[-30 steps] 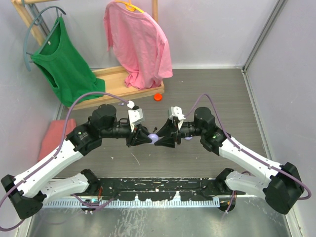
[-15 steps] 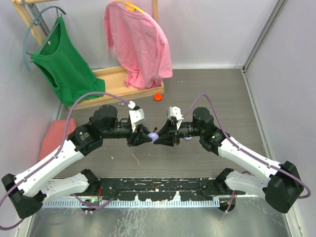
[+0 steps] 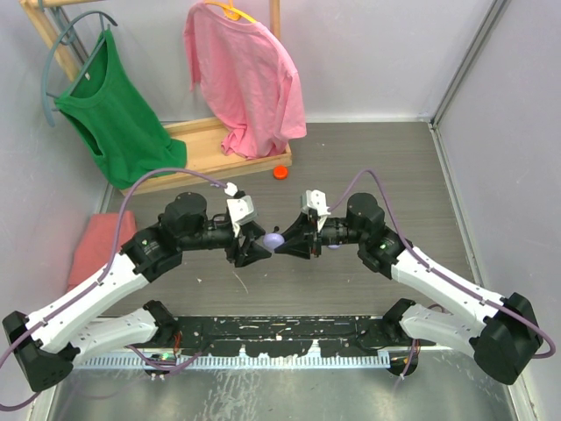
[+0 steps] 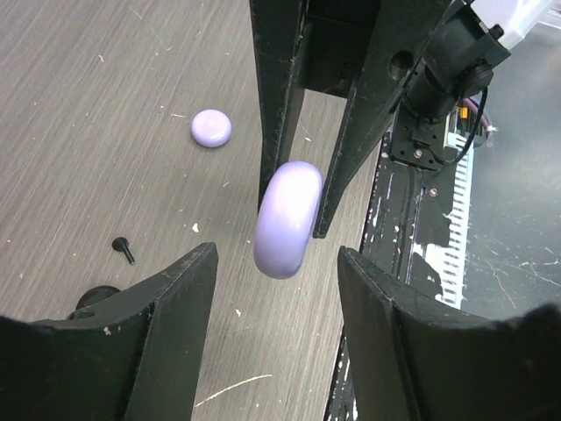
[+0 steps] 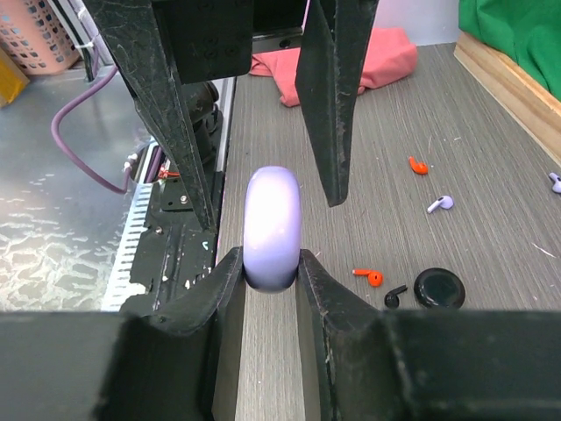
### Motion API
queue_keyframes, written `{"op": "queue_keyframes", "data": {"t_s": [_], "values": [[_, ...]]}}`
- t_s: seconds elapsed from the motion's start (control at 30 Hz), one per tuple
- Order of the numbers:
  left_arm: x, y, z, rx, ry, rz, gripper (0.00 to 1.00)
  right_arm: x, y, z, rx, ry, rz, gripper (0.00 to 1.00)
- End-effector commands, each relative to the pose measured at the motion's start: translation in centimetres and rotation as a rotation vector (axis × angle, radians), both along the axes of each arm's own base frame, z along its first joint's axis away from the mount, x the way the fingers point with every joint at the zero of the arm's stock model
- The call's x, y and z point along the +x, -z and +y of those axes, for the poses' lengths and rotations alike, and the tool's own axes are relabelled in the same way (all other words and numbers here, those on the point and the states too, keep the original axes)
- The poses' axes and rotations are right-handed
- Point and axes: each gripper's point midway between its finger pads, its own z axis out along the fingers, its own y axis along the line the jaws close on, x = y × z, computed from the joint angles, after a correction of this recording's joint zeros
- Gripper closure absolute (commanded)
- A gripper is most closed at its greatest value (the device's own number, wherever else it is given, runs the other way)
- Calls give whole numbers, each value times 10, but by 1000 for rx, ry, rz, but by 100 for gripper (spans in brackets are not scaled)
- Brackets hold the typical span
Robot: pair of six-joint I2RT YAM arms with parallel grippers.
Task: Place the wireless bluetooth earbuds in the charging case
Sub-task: Pick up the charging case at the center of the board, then open the charging case.
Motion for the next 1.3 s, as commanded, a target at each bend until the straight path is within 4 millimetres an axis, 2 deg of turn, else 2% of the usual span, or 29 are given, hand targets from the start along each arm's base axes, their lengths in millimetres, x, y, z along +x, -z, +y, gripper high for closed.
{"op": "queue_keyframes", "data": {"t_s": [0.0, 0.37, 0.7, 1.27], "values": [[11, -21, -8, -71, -35, -42, 41, -2, -11, -1, 38, -10, -65, 98], [32, -17, -10, -49, -142, -8, 43, -5, -5, -2, 33, -18, -79, 99], [34, -22, -5, -64, -182, 25, 42, -9, 7, -6, 22, -33, -109, 99], [50, -28, 7, -80, -270, 85, 41, -12, 11, -8, 18, -42, -127, 99]]}}
